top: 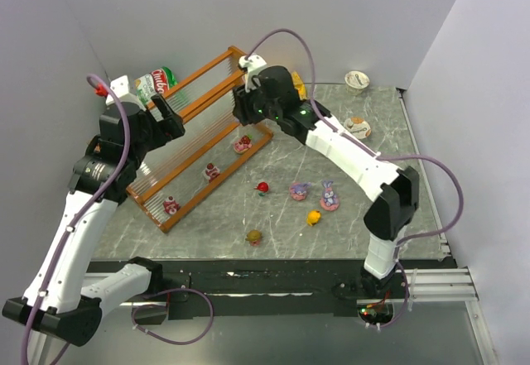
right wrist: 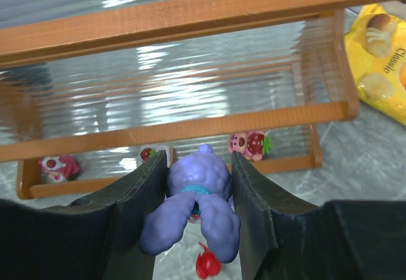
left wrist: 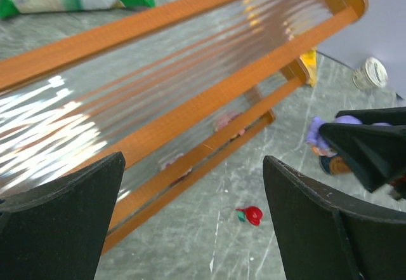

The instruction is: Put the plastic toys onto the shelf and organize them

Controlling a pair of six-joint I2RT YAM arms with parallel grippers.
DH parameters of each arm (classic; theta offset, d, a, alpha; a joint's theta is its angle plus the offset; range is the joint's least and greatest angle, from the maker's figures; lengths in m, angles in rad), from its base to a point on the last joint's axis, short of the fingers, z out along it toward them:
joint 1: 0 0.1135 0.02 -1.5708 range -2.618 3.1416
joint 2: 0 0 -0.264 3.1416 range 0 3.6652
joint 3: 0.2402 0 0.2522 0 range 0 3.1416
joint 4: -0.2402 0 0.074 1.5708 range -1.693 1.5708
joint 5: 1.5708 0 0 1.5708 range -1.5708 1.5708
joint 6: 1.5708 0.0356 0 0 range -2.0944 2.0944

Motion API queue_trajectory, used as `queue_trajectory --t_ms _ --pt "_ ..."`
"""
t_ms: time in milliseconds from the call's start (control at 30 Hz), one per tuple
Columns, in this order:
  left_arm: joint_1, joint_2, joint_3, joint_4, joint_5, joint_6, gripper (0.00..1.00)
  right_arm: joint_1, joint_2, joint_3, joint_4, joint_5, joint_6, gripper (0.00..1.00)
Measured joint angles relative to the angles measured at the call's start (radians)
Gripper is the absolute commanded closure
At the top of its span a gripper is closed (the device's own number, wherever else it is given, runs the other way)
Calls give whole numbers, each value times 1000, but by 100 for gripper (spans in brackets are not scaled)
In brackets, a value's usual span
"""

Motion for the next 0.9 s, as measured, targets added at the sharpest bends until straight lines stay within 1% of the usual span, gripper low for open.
queue_trajectory --t_ms 100,233,300,400,533,667,733,900 --pt "0 15 0 5 48 1 3 -6 -55 -29 -4 2 13 100" --pt "2 31 0 46 185 20 4 -18 -115 -57 -25 -8 22 100" --pt "2 32 0 69 261 34 4 -20 -147 -99 -27 -19 25 100" --pt "0 31 -3 114 376 45 4 -22 -203 -223 -20 -21 38 100" --pt "-19 2 -61 183 468 49 4 -22 -279 -471 -29 -10 72 100" --pt "-49 -13 -126 220 515 41 4 -23 -297 -671 -1 42 103 100" --pt "-61 -11 -146 229 529 32 4 -26 -294 -735 23 76 111 100" --pt "-83 6 -158 243 537 26 4 -37 -251 -765 144 181 135 100"
